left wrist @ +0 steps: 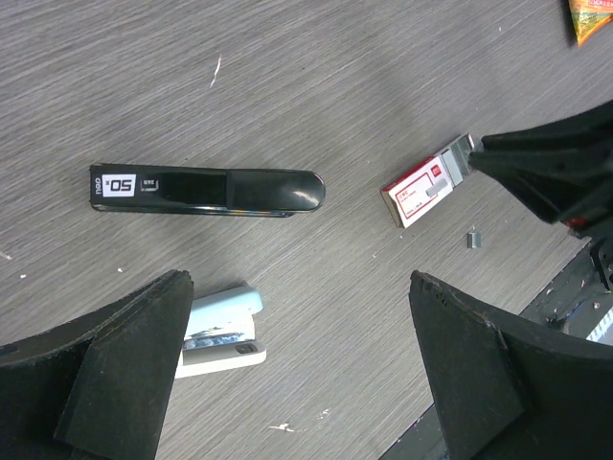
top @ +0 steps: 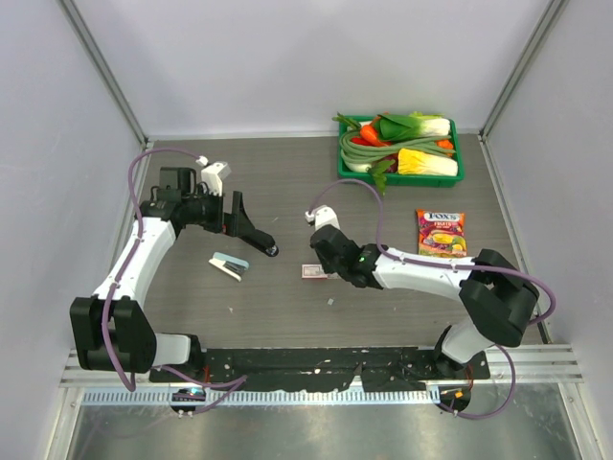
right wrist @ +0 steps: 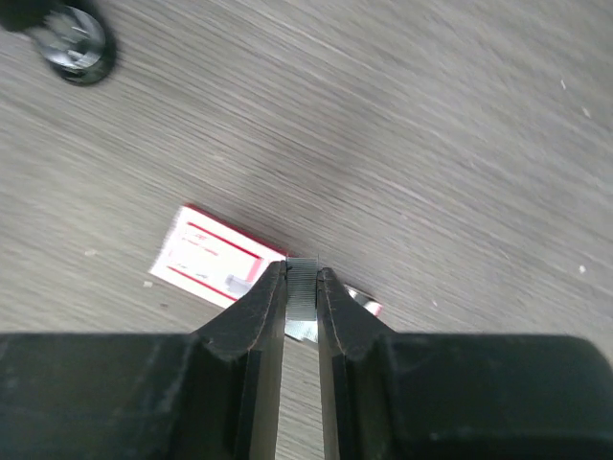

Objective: Unload the staples from the stapler

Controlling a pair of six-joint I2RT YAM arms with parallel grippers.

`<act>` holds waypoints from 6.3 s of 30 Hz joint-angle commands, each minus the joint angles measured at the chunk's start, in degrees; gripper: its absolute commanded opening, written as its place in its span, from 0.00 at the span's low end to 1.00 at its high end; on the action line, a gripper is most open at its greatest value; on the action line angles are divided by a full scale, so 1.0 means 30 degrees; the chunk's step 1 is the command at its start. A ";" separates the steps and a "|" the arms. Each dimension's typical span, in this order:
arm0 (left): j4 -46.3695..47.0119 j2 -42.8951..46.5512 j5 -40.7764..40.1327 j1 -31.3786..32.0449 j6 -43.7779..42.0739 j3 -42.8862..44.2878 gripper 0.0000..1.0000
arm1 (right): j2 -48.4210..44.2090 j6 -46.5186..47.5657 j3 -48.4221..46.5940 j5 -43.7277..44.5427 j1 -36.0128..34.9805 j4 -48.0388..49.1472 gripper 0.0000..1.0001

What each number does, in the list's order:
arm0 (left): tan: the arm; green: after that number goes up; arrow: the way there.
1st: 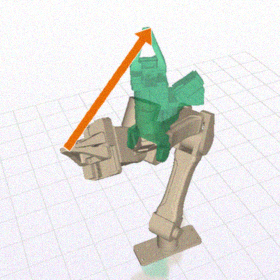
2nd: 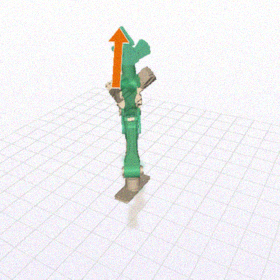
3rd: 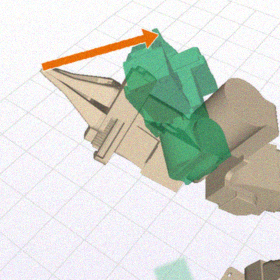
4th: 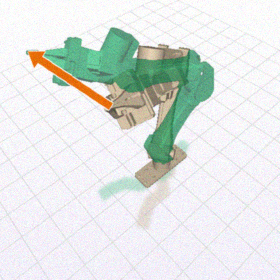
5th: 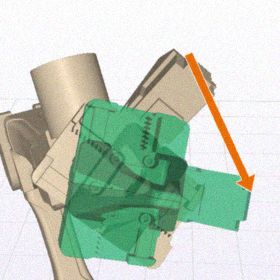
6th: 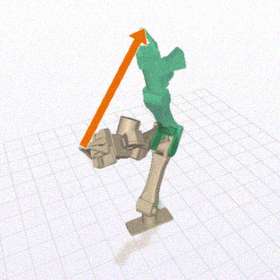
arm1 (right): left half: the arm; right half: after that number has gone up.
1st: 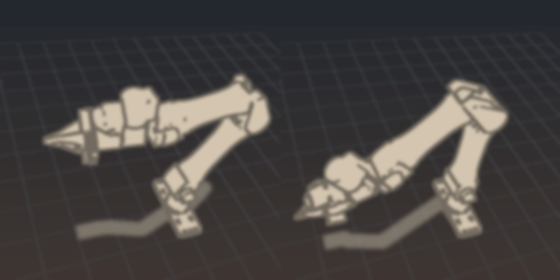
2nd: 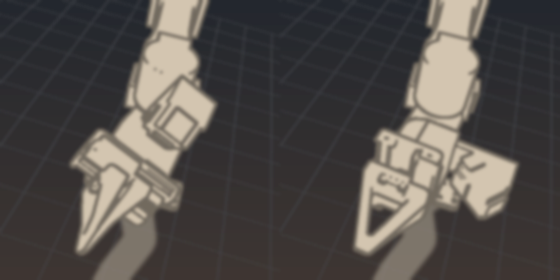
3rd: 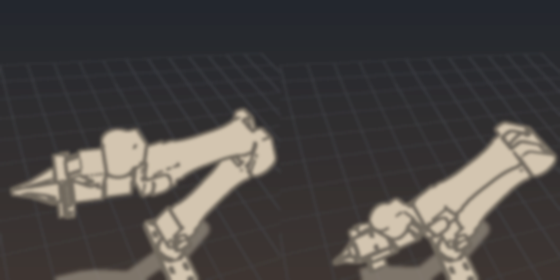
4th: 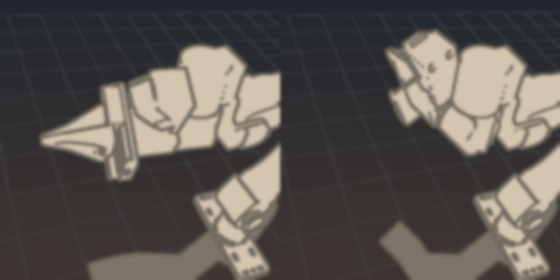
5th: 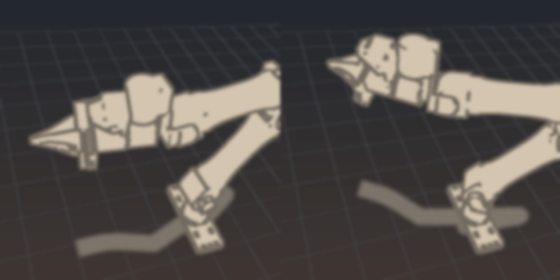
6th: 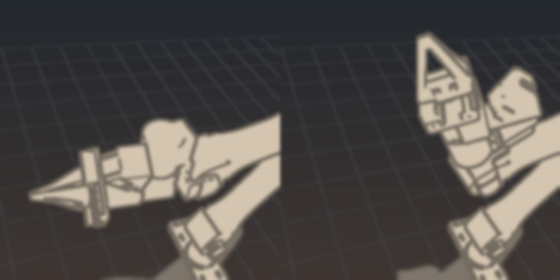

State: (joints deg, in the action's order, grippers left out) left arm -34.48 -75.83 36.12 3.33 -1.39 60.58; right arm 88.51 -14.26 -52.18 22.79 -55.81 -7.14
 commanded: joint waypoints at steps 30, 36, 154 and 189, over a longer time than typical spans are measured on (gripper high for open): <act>0.0477 0.0434 0.0763 -0.0115 0.0346 -0.0124 1.00 | 0.0321 -0.4620 0.1193 0.0520 0.1202 -0.1839 0.01; 0.0507 0.0434 0.0793 -0.0115 0.0375 -0.0153 1.00 | 0.0554 -0.5002 0.1018 0.0812 0.0734 -0.2162 0.01; 0.0624 0.0609 0.1378 -0.0232 0.0375 -0.0505 1.00 | 0.1259 -0.4592 0.0607 0.2600 0.1055 -0.1048 0.01; 0.0654 0.0639 0.1554 -0.0349 0.0374 -0.0622 1.00 | 0.0673 -0.4680 0.0783 0.1956 0.0996 -0.0434 0.01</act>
State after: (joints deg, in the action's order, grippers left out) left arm -34.11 -75.46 39.13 2.61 -0.43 59.05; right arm 92.49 -28.53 -49.19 28.91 -52.75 -10.68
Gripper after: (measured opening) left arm 0.996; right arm 0.026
